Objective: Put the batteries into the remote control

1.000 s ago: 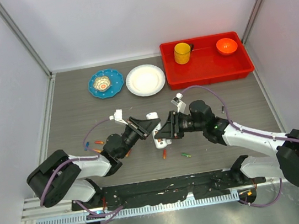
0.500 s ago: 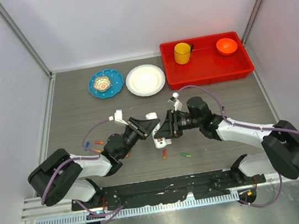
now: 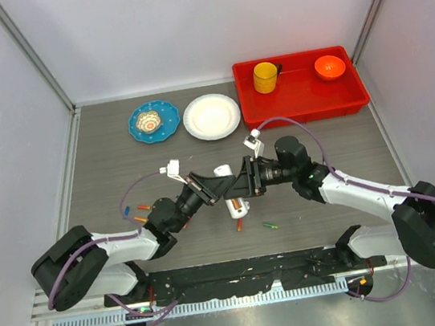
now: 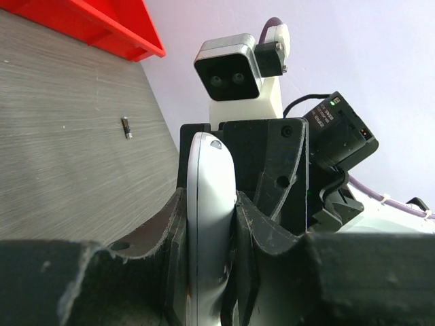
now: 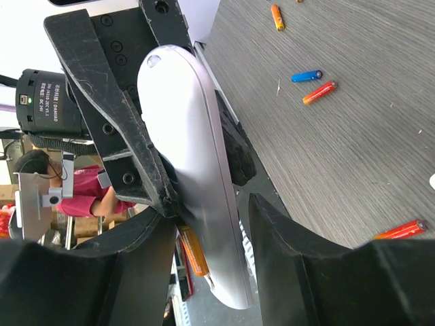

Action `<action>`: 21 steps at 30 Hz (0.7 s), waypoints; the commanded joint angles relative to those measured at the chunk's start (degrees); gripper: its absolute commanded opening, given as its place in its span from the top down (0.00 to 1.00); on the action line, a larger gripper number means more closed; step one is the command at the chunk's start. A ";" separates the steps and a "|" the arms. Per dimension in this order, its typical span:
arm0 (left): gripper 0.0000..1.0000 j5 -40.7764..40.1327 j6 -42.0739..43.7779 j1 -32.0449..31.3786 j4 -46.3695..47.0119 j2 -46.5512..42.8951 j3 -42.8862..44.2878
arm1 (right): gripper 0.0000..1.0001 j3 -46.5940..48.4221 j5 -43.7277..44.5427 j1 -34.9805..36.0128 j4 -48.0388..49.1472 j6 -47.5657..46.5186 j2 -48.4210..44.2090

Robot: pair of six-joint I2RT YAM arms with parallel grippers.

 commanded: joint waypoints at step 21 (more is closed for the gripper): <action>1.00 5.99 0.48 2.11 -2.22 -2.87 1.17 | 0.39 3.62 3.87 -1.07 -5.30 -4.95 -4.40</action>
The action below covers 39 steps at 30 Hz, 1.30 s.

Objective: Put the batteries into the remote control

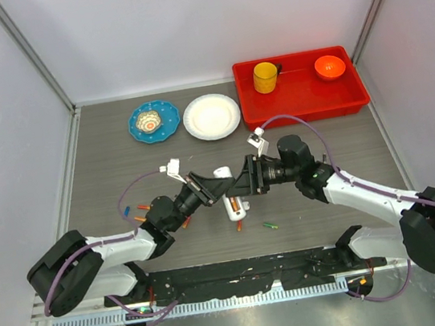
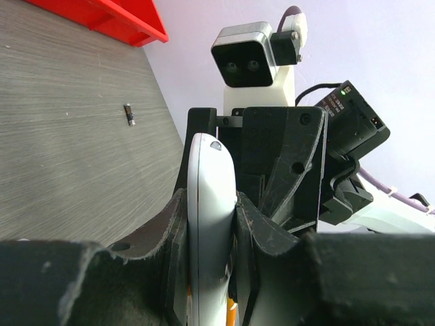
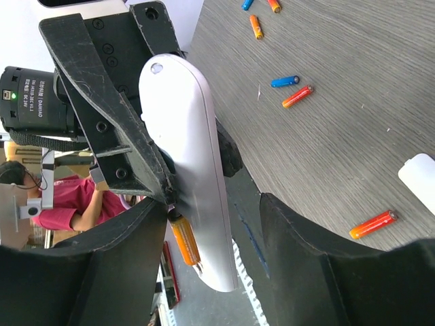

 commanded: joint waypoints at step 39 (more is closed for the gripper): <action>1.00 9.20 -9.60 7.24 24.28 9.07 1.39 | 0.32 -6.74 3.77 -0.86 12.89 7.89 -7.59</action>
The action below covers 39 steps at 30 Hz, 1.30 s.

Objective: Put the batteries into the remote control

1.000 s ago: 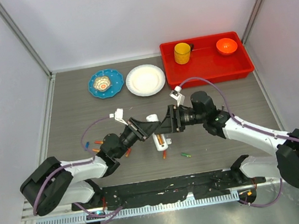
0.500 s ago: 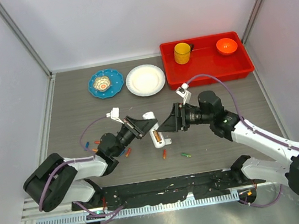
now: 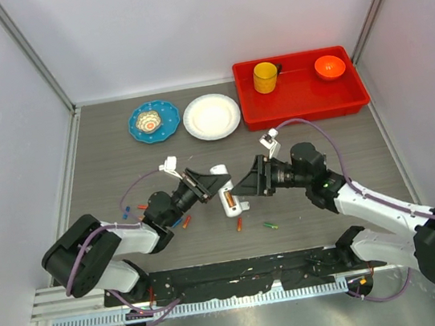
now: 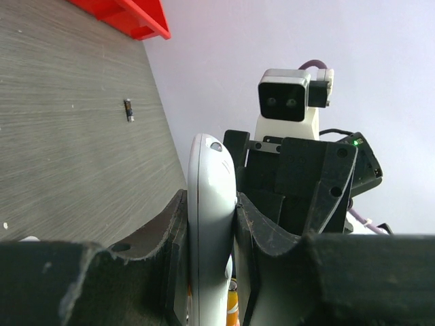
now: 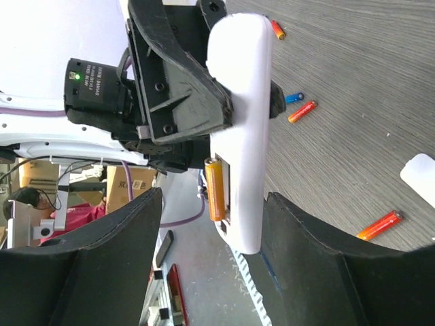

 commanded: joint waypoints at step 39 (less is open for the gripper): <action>1.00 3.88 -1.93 0.09 15.12 -1.84 4.09 | 0.57 -2.16 0.98 2.08 11.10 4.18 7.90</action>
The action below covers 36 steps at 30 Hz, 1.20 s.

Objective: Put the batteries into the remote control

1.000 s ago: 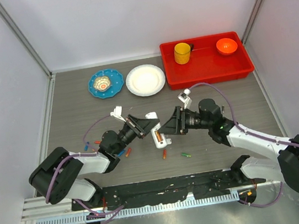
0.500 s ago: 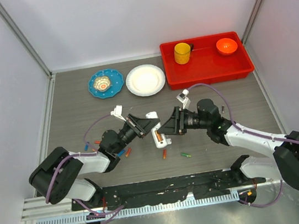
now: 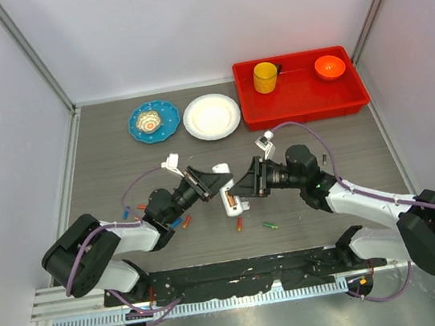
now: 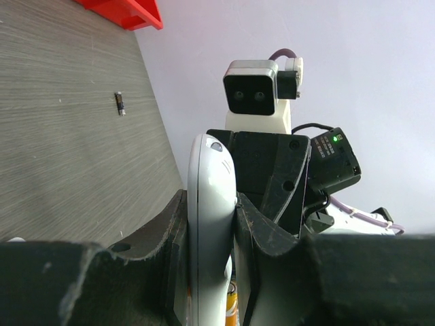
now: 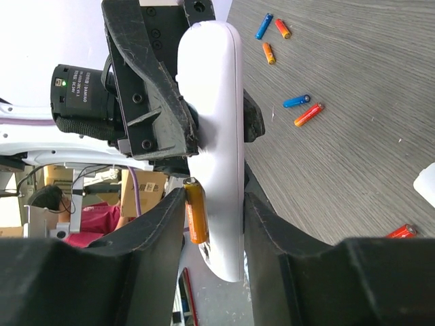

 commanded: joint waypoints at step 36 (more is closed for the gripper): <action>1.00 -3.84 3.03 -5.47 14.96 -2.33 0.43 | 0.70 4.11 8.39 5.08 -3.64 -1.81 1.73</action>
